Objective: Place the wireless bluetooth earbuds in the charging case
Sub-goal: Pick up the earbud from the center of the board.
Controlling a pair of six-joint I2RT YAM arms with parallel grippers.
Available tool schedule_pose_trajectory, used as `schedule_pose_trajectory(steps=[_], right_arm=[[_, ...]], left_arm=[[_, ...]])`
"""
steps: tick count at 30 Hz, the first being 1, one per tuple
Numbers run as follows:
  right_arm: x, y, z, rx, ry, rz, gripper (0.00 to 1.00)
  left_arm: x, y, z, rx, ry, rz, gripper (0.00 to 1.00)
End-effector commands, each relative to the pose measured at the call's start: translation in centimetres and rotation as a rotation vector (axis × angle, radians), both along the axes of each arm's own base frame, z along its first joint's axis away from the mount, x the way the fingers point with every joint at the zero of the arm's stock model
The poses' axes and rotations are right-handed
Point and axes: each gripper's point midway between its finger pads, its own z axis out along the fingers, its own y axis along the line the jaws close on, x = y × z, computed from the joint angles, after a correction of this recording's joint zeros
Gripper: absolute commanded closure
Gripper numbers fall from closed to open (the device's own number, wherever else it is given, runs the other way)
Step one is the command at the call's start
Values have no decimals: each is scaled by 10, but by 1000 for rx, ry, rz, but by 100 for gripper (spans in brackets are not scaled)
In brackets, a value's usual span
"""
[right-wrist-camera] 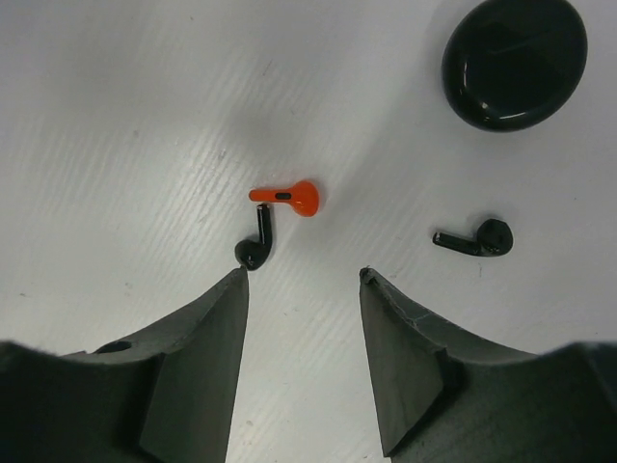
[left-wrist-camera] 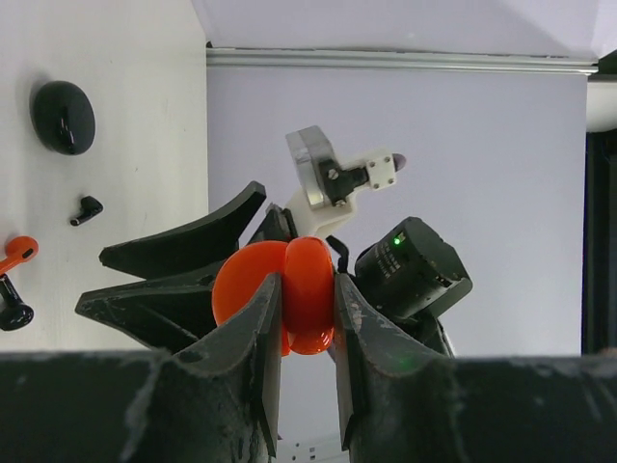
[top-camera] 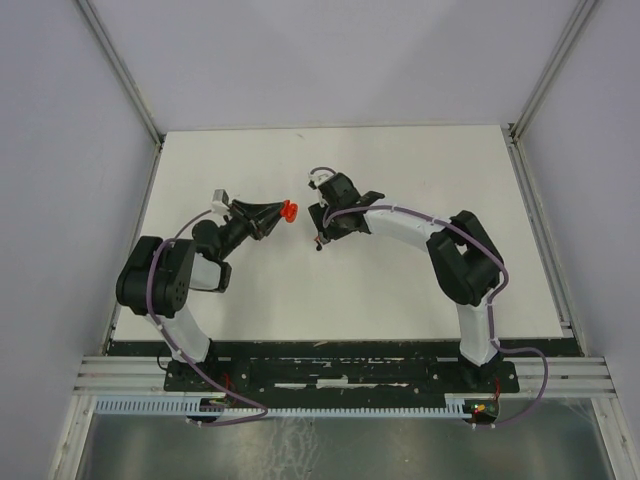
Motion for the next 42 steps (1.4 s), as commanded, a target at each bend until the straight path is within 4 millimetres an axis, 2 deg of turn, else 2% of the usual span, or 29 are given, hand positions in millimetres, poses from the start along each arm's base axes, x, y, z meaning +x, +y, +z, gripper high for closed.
schedule_pose_trajectory(steps=[1,16,31,37,42], right_arm=[[16,-2,7,-89,-87,-22,43],[27,-1,-17,-167,-97,-24,43],[43,10,-21,-173,-113,-22,44],[53,14,-13,-168,-134,-30,44],[54,9,12,-125,-182,-61,44]], left_arm=[[-7,5,25,-38,-77,-9,97],[-7,10,24,-45,-85,-7,97],[-5,12,26,-44,-97,-6,97],[-4,13,25,-44,-95,-3,97],[-5,16,25,-66,-75,1,97]])
